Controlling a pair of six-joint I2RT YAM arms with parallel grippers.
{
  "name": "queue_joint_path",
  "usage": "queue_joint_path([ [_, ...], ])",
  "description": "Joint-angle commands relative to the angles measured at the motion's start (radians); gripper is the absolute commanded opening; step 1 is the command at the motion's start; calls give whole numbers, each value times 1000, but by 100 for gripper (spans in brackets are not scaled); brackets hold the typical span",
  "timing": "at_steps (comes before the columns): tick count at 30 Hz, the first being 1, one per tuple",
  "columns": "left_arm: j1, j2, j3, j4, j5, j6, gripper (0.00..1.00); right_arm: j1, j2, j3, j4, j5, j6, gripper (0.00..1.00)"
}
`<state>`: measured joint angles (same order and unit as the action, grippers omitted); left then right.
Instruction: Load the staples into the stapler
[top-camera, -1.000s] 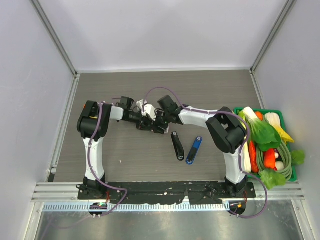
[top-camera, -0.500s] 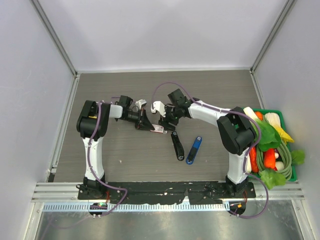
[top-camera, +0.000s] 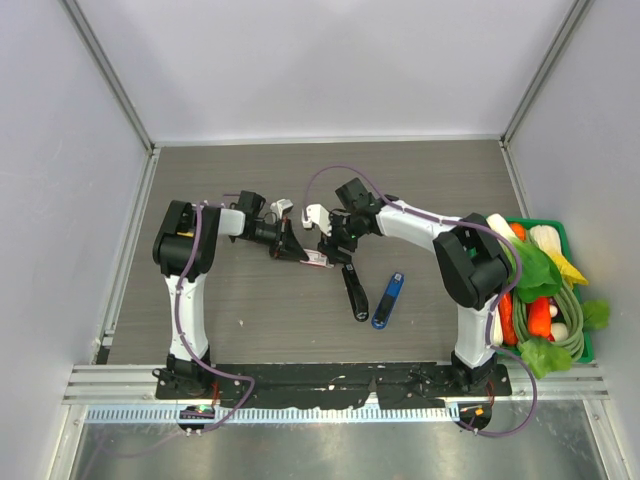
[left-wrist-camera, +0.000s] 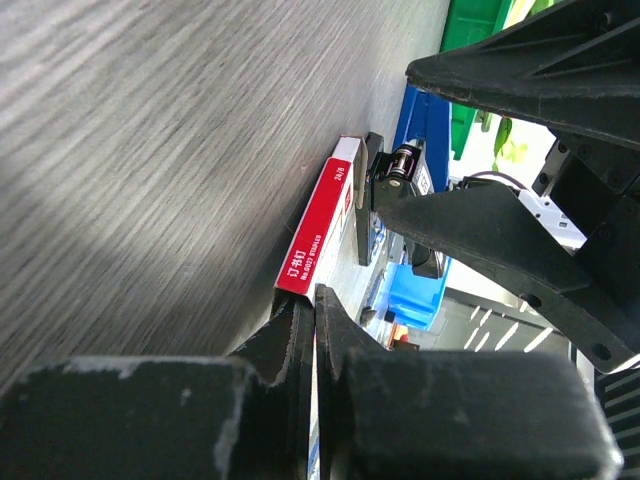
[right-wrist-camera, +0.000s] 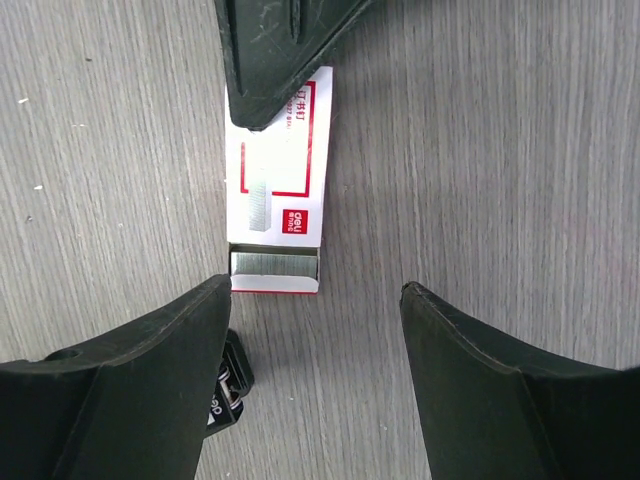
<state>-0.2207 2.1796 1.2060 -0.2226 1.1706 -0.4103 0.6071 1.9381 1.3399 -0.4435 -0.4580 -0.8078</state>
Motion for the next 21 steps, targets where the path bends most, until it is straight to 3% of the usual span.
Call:
queue_joint_path([
  [1, 4, 6, 20, -18, -19, 21, 4, 10, -7, 35, -14, -50, -18, 74],
  [21, 4, 5, 18, -17, -14, 18, 4, 54, 52, 25, 8, 104, -37, 77],
])
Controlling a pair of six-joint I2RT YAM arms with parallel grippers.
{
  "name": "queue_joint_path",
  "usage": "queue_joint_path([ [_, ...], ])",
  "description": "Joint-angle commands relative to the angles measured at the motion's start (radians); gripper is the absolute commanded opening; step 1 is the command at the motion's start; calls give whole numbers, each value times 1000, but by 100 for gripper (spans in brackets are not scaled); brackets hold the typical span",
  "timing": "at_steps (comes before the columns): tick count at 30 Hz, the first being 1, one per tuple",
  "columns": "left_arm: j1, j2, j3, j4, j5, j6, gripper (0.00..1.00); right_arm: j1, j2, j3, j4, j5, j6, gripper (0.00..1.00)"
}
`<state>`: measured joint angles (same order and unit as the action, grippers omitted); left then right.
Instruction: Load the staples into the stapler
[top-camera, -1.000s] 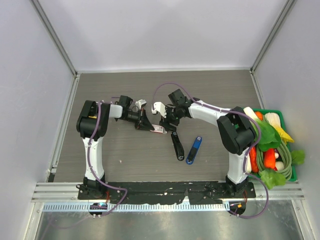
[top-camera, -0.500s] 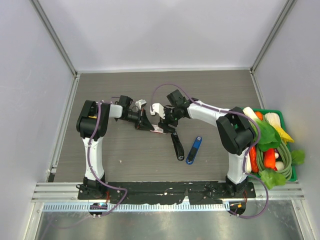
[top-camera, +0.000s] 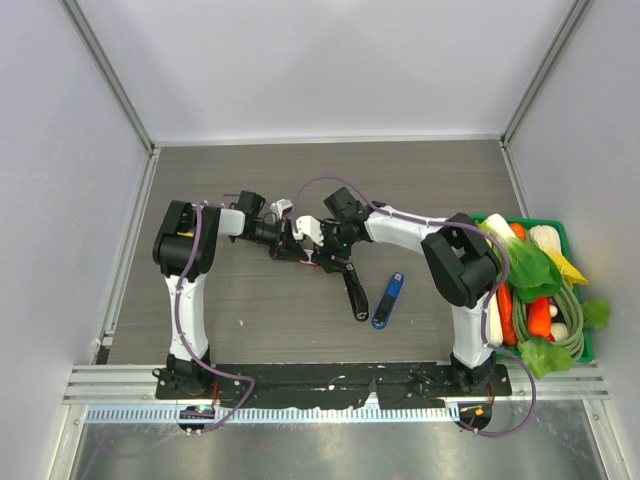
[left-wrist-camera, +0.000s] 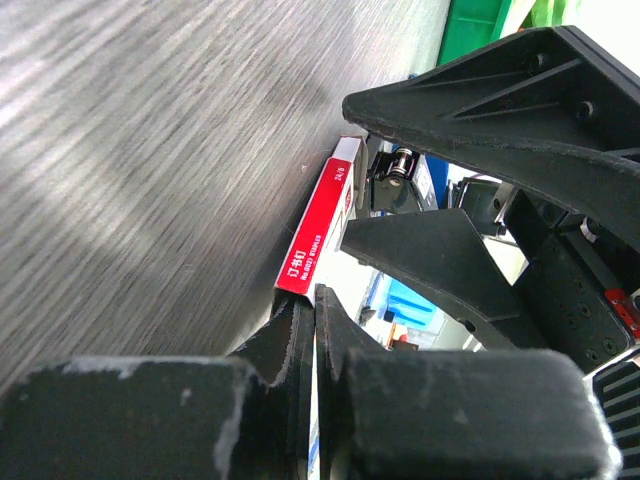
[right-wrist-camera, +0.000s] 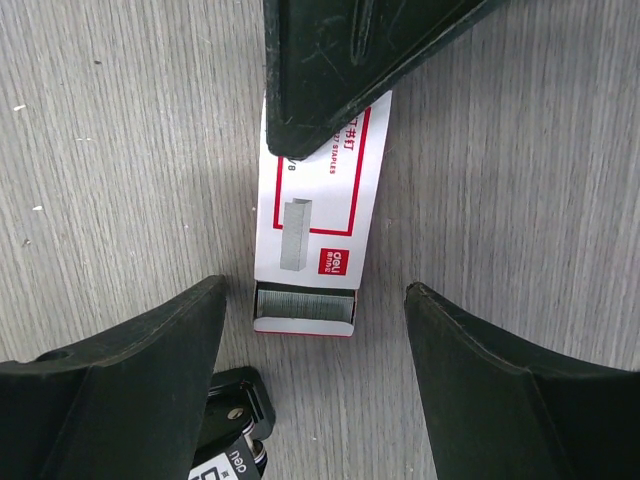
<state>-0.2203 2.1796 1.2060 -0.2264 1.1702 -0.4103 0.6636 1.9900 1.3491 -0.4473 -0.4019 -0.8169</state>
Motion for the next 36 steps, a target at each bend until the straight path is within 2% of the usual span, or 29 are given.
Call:
queue_joint_path([
  [1, 6, 3, 18, -13, -15, 18, 4, -2, 0, 15, 9, 49, -36, 77],
  [12, 7, 0, 20, -17, -15, 21, 4, -13, 10, 38, -71, 37, -110, 67],
  [19, 7, -1, 23, -19, -17, 18, 4, -15, 27, 56, -88, 22, -113, 56],
  [26, 9, -3, 24, -21, -20, 18, 4, -15, 29, 67, -82, 12, -105, 52],
  [31, 15, -12, 24, -19, -35, 18, 4, -13, 32, 68, -76, 20, -91, 44],
  [36, 32, -23, 21, -19, -35, 16, 3, -13, 29, 65, -65, 25, -82, 43],
])
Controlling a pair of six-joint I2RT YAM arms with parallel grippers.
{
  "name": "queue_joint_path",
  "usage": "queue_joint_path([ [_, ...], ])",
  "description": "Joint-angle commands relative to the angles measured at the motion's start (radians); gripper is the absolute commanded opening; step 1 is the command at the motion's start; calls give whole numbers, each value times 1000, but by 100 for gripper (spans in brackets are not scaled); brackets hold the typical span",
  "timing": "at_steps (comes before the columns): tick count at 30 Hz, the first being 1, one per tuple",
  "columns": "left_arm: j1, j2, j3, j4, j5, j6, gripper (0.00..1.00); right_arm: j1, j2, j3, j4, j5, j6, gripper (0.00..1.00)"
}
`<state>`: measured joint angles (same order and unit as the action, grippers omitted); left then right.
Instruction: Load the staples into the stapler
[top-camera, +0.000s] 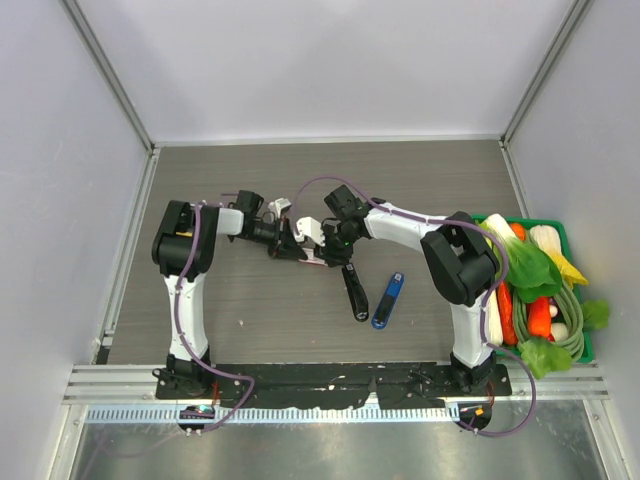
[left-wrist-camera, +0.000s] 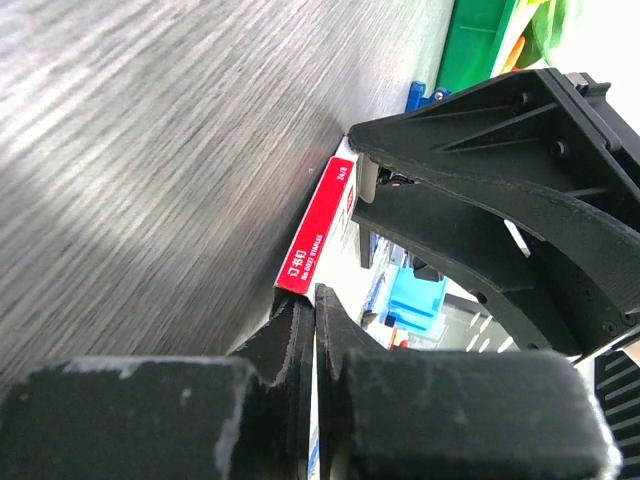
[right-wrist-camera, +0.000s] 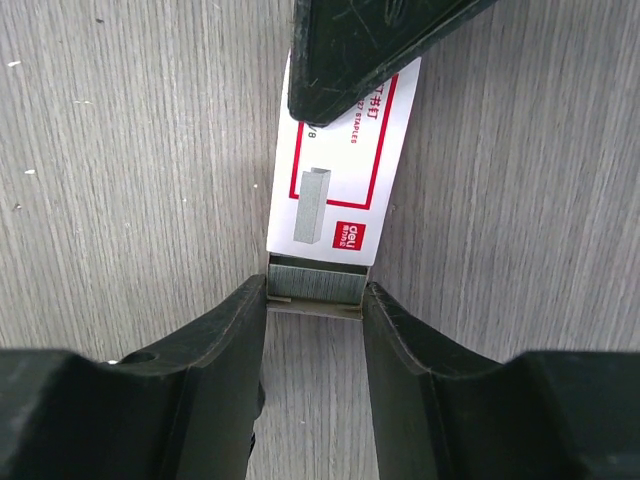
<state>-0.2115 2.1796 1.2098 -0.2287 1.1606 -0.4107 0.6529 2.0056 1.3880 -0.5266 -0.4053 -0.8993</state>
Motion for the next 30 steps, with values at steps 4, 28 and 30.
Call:
queue_joint_path([
  [4, 34, -27, 19, -24, -21, 18, 3, -4, 9, 25, 20, 40, -1, 43],
  [28, 150, -40, 88, -267, -35, 223, 4, -36, 84, 181, -150, 86, -150, 45],
  [30, 159, -38, 88, -284, -33, 233, 4, -39, 90, 200, -174, 91, -177, 45],
])
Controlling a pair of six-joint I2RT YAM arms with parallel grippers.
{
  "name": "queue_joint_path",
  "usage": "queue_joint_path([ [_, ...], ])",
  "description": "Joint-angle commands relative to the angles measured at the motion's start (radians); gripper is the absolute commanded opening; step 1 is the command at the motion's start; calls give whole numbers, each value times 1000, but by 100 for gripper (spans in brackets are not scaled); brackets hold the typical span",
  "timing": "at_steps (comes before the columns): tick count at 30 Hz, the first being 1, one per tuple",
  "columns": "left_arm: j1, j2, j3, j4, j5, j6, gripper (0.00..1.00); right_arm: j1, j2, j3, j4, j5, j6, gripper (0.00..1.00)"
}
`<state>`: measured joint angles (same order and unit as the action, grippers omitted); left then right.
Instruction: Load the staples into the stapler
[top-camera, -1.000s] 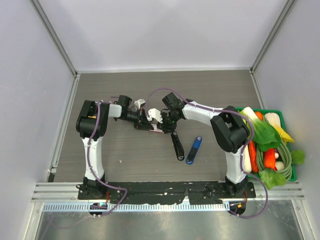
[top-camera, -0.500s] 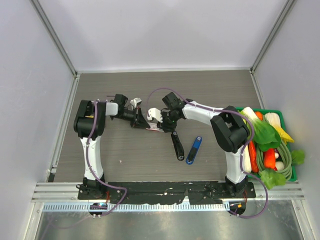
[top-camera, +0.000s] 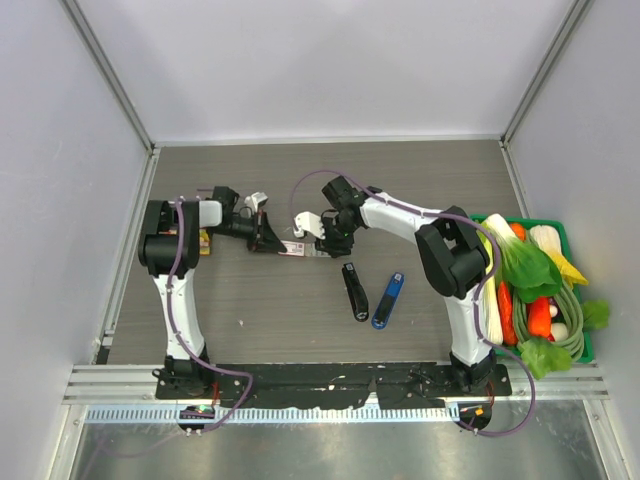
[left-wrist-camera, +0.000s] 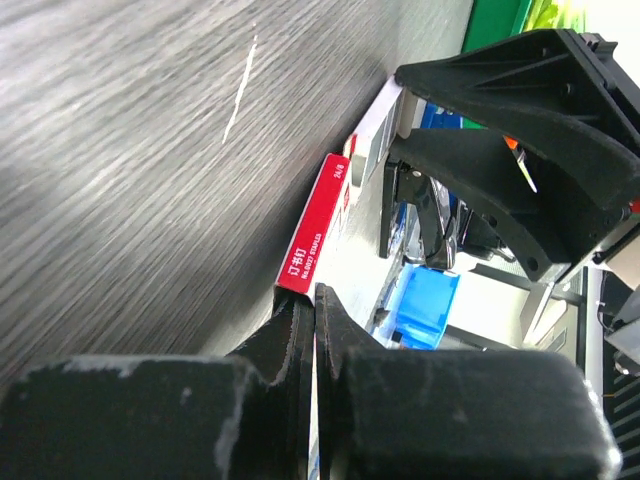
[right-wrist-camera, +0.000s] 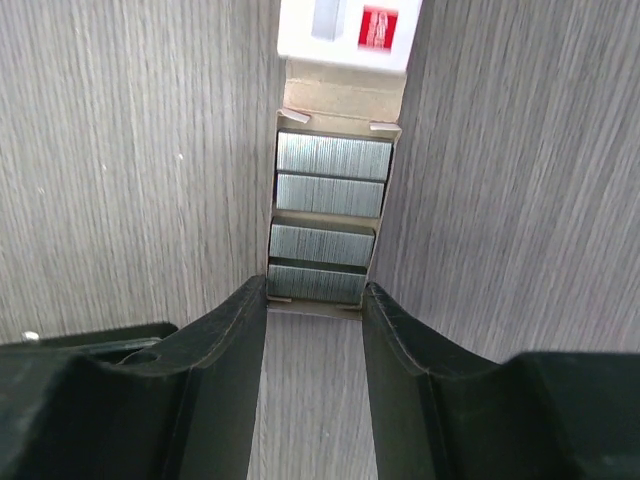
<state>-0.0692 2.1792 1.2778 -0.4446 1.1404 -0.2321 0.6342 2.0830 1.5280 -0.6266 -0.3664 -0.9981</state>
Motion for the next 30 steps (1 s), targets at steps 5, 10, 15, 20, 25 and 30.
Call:
queue_joint_path([
  [5, 34, -50, 12, -98, -14, 89, 6, -28, 35, 119, -137, 61, -126, 47],
  [10, 39, -44, 3, -100, -14, 93, 19, -30, 78, 178, -174, 69, -161, 47],
  [15, 54, -58, -8, -103, -14, 100, 27, -27, 92, 210, -196, 70, -207, 50],
  [20, 66, -84, -23, -117, -11, 112, 46, -19, 137, 280, -242, 83, -263, 52],
  [25, 104, -110, -40, -132, -8, 132, 57, 1, 167, 334, -249, 89, -293, 53],
  [30, 123, -137, -49, -167, -18, 158, 67, 22, 212, 371, -232, 109, -292, 56],
])
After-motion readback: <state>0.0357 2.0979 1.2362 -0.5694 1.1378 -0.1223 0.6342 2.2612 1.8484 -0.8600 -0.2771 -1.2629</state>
